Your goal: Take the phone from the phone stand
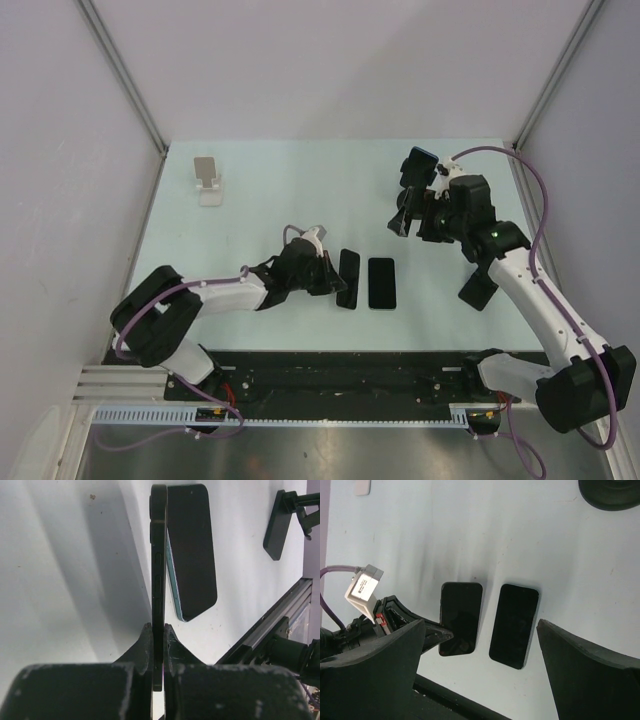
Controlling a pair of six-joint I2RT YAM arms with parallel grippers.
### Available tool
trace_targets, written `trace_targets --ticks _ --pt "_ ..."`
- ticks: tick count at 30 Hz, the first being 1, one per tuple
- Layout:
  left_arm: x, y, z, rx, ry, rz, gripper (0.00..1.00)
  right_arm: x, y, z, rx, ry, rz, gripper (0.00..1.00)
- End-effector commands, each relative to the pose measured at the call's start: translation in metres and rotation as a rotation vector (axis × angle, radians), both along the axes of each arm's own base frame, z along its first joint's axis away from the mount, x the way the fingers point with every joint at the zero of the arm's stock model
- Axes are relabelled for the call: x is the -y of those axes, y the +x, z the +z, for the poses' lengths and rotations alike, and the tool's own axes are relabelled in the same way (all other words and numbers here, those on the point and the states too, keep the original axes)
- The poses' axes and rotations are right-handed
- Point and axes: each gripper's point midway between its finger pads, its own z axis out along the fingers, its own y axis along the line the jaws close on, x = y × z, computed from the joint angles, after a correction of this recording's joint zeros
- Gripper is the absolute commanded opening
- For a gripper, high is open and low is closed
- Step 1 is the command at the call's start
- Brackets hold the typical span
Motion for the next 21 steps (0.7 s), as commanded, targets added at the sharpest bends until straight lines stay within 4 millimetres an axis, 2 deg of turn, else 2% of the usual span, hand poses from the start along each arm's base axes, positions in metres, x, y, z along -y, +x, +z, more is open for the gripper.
trace_targets --ticks 1,12,21 --pt "0.018 0.015 0.021 0.016 -0.129 0.053 0.01 0.006 -0.004 0.002 0.03 -0.013 -0.005 1.0" --pt "0.025 0.017 0.003 -0.051 -0.141 0.065 0.01 0.004 -0.016 -0.026 -0.034 -0.013 0.02 1.0" --pt "0.024 0.016 -0.008 -0.091 -0.131 0.069 0.21 0.004 -0.015 -0.039 -0.059 -0.018 0.018 1.0"
